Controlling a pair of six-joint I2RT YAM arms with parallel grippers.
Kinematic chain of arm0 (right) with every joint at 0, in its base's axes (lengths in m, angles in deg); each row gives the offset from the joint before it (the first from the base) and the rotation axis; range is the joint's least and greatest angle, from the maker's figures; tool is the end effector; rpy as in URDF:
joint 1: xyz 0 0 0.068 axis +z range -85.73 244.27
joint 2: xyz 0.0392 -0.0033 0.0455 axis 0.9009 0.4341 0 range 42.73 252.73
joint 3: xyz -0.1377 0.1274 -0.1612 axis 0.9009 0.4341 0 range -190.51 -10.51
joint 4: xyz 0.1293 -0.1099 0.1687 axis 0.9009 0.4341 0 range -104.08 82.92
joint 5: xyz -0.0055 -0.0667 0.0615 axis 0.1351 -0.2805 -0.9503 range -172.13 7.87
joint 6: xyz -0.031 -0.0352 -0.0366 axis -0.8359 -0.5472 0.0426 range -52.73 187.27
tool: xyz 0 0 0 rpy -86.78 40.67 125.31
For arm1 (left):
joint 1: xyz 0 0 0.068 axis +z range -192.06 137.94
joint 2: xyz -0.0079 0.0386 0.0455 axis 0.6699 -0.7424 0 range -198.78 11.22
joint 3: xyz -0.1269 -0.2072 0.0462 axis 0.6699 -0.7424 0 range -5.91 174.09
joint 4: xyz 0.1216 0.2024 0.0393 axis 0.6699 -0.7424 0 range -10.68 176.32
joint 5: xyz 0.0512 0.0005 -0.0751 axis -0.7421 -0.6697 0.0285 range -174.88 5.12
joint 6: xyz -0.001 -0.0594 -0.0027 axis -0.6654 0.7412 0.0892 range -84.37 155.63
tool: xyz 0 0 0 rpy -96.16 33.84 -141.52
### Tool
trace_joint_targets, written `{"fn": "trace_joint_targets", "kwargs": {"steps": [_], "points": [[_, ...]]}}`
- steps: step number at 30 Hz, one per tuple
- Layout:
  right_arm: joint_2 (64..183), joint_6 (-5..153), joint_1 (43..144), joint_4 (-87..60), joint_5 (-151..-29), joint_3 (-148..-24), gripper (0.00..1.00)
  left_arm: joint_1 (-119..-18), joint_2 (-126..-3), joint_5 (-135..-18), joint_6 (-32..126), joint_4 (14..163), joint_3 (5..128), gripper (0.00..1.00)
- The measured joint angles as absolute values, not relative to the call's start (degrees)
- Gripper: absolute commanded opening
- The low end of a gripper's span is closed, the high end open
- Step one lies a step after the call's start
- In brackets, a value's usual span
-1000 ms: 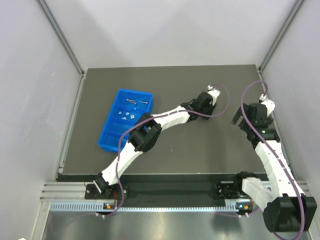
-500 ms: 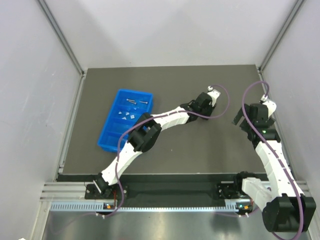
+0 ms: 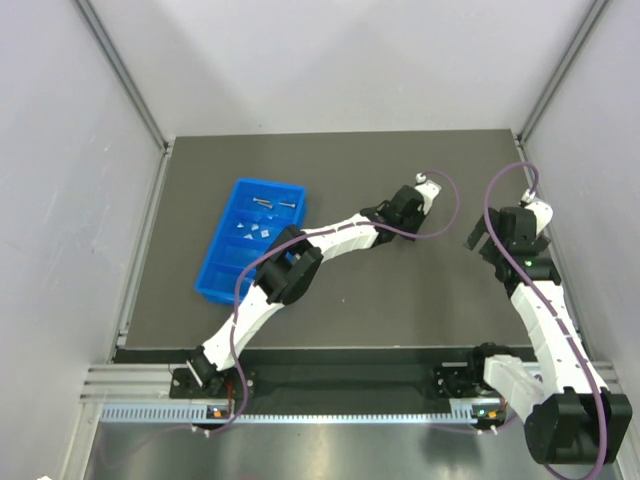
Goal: Sort the screws and nuts into containers
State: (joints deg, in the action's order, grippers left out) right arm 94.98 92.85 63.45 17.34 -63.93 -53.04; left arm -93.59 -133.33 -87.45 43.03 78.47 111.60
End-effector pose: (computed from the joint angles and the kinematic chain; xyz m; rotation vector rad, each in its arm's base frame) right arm 0.1894 -0.0164 0.2473 0.6713 2.1468 -0.1325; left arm 0.3339 -0.4171 0.1370 0.8133 2.0759 -0.5287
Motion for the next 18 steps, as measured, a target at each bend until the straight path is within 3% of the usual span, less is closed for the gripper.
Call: {"fn": "trace_joint_targets", "kwargs": {"steps": [8, 18], "points": [[95.0, 92.8, 63.4, 17.3, -64.0, -53.0, 1.0, -93.7, -131.1, -88.2, 44.3, 79.3, 108.1, 0.04], [95.0, 92.9, 63.4, 17.3, -64.2, -53.0, 1.0, -93.7, -108.4, -95.4, 56.6, 77.7, 82.3, 0.04]]}}
